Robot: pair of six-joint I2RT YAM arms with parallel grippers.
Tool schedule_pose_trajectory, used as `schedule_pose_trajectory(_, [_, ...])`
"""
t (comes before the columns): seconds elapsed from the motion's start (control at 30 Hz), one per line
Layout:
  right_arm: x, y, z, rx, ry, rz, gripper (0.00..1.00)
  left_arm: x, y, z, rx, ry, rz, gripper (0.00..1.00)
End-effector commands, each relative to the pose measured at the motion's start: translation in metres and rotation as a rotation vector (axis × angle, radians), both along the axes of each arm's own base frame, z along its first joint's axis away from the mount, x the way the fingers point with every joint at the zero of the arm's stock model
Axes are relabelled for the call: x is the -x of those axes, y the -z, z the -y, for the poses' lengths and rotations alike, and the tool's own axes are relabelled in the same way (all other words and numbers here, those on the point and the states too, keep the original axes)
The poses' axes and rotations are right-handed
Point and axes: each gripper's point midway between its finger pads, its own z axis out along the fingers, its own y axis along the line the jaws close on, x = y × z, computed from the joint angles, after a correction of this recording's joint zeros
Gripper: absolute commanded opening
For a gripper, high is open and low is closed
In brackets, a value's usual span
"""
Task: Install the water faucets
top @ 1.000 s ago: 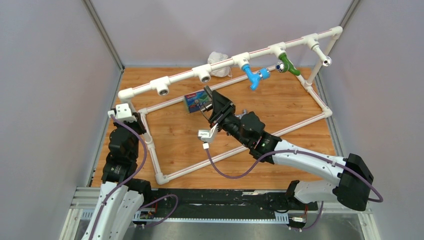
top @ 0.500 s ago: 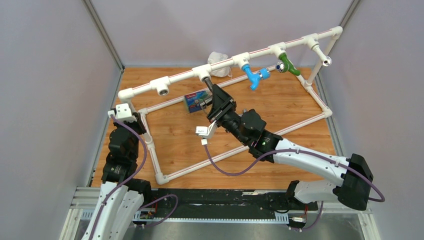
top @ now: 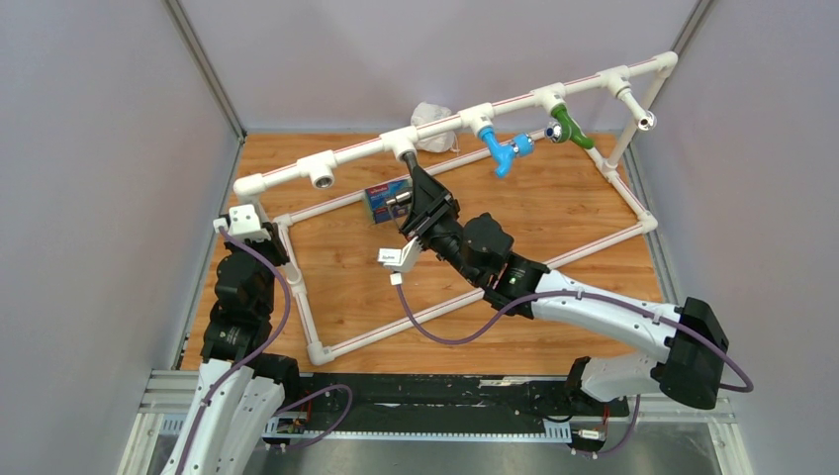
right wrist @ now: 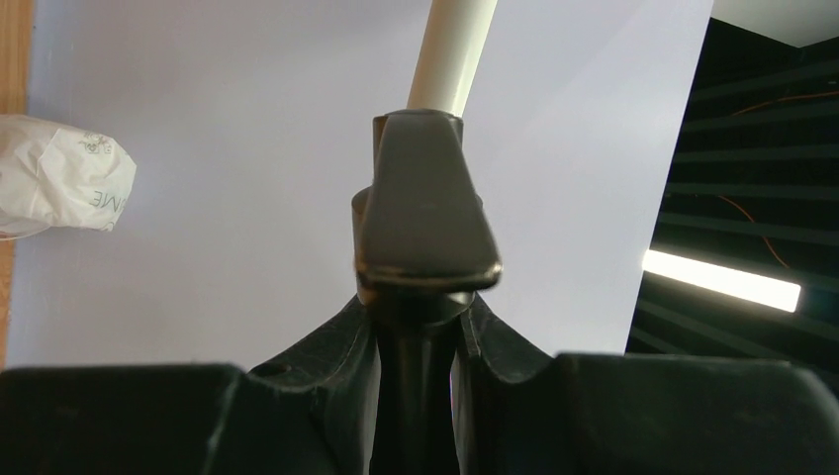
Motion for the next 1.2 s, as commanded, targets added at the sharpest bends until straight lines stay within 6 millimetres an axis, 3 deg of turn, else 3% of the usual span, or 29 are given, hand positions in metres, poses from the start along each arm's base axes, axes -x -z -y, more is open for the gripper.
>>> schedule_pose_trajectory(0.0, [-0.005, -0.017, 0.005, -0.014, 0.046, 0.014, 0.00, 0.001, 0.007, 0.015, 0.009, 0.075, -0.033, 0.00])
schedule_pose_trajectory(0.23, [-0.001, -0.017, 0.002, 0.005, 0.009, -0.023, 0.00, 0.002, 0.004, 0.015, 0.010, 0.075, -0.024, 0.00])
schedule_pose_trajectory(0.63, [-0.018, -0.016, 0.010, 0.023, 0.082, -0.062, 0.00, 0.003, 0.003, 0.014, 0.011, 0.073, -0.018, 0.00])
schedule_pose_trajectory(1.17, [-0.042, 0.017, 0.017, -0.162, 0.134, -0.265, 0.00, 0.003, 0.003, 0.014, 0.011, 0.072, -0.016, 0.00])
